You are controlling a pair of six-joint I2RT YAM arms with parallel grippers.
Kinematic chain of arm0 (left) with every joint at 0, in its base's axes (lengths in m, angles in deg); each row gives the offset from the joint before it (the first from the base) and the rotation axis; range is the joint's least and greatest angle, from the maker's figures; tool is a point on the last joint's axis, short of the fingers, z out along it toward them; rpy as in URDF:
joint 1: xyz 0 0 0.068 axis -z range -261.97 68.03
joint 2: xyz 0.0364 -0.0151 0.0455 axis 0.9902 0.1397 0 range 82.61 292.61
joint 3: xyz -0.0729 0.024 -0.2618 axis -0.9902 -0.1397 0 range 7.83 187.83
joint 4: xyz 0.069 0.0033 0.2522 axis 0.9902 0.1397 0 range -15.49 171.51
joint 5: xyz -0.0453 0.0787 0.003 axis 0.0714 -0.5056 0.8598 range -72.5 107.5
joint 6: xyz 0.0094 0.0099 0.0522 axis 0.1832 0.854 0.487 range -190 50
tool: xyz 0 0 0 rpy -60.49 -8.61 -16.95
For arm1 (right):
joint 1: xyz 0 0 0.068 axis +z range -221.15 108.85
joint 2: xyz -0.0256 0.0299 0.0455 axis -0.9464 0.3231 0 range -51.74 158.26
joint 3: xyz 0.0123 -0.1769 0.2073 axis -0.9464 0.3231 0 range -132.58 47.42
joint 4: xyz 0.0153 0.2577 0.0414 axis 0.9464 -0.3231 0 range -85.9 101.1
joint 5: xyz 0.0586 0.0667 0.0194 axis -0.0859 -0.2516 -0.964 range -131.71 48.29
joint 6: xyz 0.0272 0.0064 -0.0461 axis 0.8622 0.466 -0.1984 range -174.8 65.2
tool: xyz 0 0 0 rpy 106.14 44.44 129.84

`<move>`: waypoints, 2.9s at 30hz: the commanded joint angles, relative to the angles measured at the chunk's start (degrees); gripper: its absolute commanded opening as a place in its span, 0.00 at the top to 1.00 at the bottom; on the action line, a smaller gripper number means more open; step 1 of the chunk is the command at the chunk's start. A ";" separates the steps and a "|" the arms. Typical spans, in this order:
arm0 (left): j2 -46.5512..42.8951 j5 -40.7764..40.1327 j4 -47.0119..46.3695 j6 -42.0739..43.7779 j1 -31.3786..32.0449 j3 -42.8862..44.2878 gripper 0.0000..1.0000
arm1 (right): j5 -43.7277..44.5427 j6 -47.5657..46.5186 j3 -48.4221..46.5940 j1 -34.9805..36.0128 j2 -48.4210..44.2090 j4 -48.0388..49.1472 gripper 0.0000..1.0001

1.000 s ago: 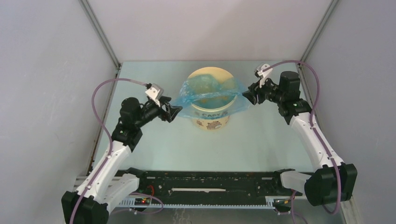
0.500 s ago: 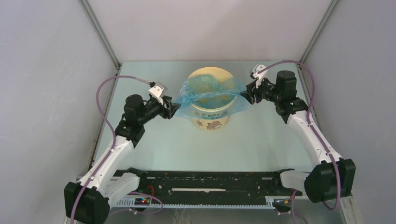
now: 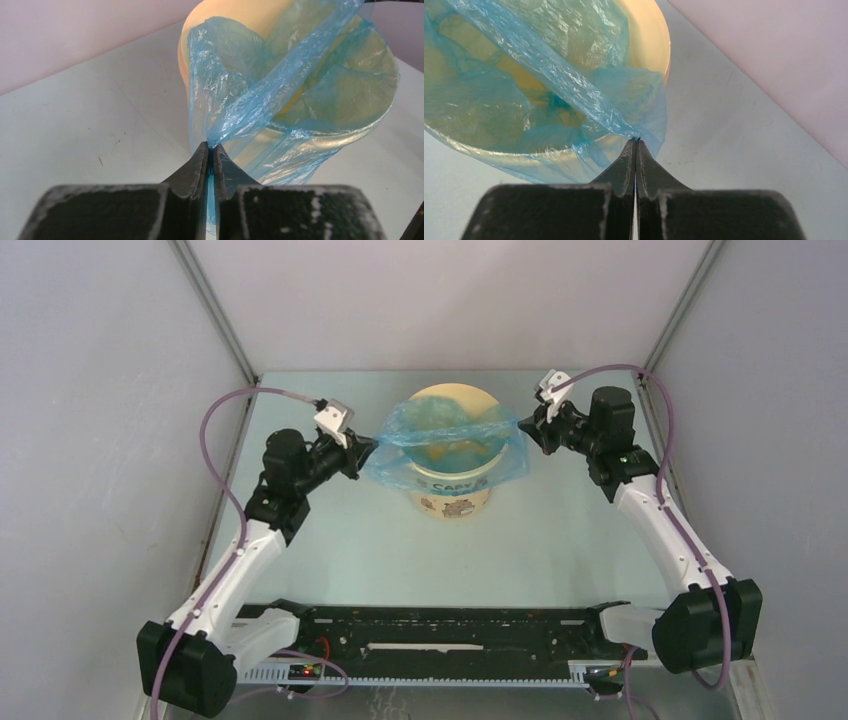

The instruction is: Put the trash bags into the trash bin

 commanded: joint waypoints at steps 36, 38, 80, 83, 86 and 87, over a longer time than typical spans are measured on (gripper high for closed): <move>32.57 5.53 -0.83 -47.95 -6.29 24.04 0.99 | 0.69 37.41 -33.97 -3.36 34.39 -6.45 1.00; 33.47 6.34 0.58 -49.20 -6.30 23.63 0.99 | 0.80 37.96 -33.53 -3.47 34.76 -7.40 1.00; 13.85 -9.27 26.16 -49.00 -10.41 15.80 0.15 | 0.93 55.10 -29.26 -16.85 26.38 -35.59 0.38; 8.81 -1.89 11.02 -61.42 -11.25 4.48 0.15 | -16.17 66.84 -16.29 -20.98 19.65 -20.90 0.33; 6.61 2.39 -6.11 -74.13 -11.31 -4.89 0.14 | -22.96 75.39 -5.99 -21.18 14.69 -5.87 0.23; 6.85 3.31 -8.92 -76.63 -11.30 -6.49 0.14 | -23.56 76.08 -4.73 -20.63 14.22 -4.74 0.21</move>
